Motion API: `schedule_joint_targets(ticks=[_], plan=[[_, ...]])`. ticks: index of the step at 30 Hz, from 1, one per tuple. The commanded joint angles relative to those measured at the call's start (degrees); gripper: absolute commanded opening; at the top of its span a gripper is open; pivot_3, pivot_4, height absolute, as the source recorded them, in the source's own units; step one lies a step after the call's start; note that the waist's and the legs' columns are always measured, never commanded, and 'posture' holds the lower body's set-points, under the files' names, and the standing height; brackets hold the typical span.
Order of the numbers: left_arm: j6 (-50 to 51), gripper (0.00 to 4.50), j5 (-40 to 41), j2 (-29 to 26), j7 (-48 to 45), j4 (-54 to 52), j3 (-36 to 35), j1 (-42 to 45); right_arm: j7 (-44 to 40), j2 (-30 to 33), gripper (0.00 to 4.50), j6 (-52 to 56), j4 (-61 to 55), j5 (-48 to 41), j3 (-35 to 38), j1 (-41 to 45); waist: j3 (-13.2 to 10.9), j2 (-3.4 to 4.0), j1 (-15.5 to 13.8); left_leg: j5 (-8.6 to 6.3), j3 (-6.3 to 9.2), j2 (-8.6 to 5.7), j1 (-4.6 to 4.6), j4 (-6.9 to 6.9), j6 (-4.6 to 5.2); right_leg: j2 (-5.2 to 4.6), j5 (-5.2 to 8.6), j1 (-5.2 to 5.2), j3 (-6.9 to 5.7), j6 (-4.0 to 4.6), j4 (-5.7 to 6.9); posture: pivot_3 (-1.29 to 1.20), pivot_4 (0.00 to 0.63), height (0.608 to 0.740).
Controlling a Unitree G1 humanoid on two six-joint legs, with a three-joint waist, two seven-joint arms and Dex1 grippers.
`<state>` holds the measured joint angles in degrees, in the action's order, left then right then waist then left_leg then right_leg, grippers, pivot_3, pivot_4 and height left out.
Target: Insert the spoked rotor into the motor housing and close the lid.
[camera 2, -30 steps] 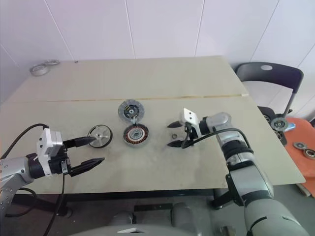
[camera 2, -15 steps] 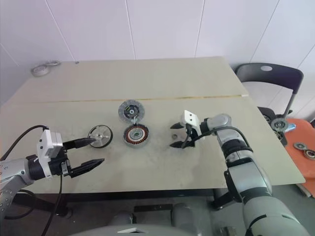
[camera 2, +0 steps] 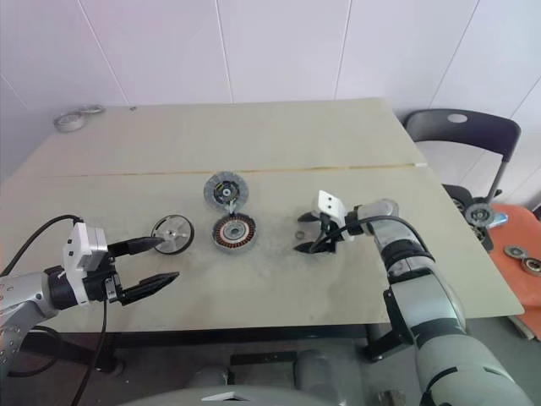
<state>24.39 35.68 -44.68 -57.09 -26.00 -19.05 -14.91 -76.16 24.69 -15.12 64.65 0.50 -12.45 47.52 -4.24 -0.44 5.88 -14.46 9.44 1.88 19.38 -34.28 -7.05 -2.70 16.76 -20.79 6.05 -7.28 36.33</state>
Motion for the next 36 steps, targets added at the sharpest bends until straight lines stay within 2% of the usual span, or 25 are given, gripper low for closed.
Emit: schedule_joint_targets(ticks=[1, 16, 20, 25, 33, 36], plan=[[-0.4, 4.48, 1.0, -0.1, 0.4, -1.6, -1.5, 0.7, 1.7, 0.4, 4.5, -0.6, 0.8, 0.8, 1.4, 1.6, 0.0, 0.0, 0.0, 0.0, 0.0, 0.0, 0.0, -0.01, 0.0, 0.0, 0.0, 0.01, 0.0, 0.0, 0.0, 0.0, 0.0, 0.74], [-0.5, 4.48, 1.1, -0.1, 0.8, -1.5, -1.4, 0.8, 2.0, 0.1, 4.5, 1.4, 1.0, 2.1, 1.1, 1.7, 0.0, 0.0, 0.0, 0.0, 0.0, 0.0, -0.02, -0.04, 0.0, 0.0, 0.0, 0.04, 0.01, 0.01, 0.0, 0.0, 0.0, 0.74], [-0.5, 4.5, 1.1, -0.1, 0.9, -1.6, -1.6, 0.6, 1.7, -0.1, 3.66, 1.7, 0.9, 2.3, 1.0, 1.5, 0.0, -0.02, 0.0, 0.01, 0.0, 0.0, -0.03, -0.06, 0.0, 0.0, 0.0, 0.06, 0.01, 0.01, 0.0, 0.0, 0.0, 0.74], [-0.6, 4.5, 1.0, 0.0, 1.0, -1.7, -1.5, 0.5, 1.2, -0.2, 2.03, 2.3, 0.4, 2.4, 0.9, 1.3, 0.0, -0.01, 0.2, 0.01, 0.0, 0.0, -0.05, -0.23, 0.0, 0.02, -0.01, 0.13, 0.01, 0.02, 0.02, 0.0, 0.0, 0.74], [-0.5, 4.5, 1.2, 0.1, 1.1, -1.9, -1.5, 0.4, 2.9, -0.3, 2.03, 1.7, 0.6, 3.4, 0.8, 1.3, 0.0, 0.0, 0.3, 0.0, 0.0, -0.02, -0.02, -0.67, -0.01, 0.04, 0.06, 0.3, 0.04, -0.11, 0.03, 0.0, 0.0, 0.74], [-0.4, 4.5, 1.2, 0.1, 1.1, -2.0, -1.5, 0.3, 2.7, -0.4, 1.43, 1.7, 0.6, 3.2, 1.1, 1.3, 0.0, 0.0, 0.3, 0.0, 0.0, -0.03, -0.02, -0.72, -0.01, 0.04, 0.06, 0.32, 0.05, -0.11, 0.03, 0.0, 0.0, 0.74]])
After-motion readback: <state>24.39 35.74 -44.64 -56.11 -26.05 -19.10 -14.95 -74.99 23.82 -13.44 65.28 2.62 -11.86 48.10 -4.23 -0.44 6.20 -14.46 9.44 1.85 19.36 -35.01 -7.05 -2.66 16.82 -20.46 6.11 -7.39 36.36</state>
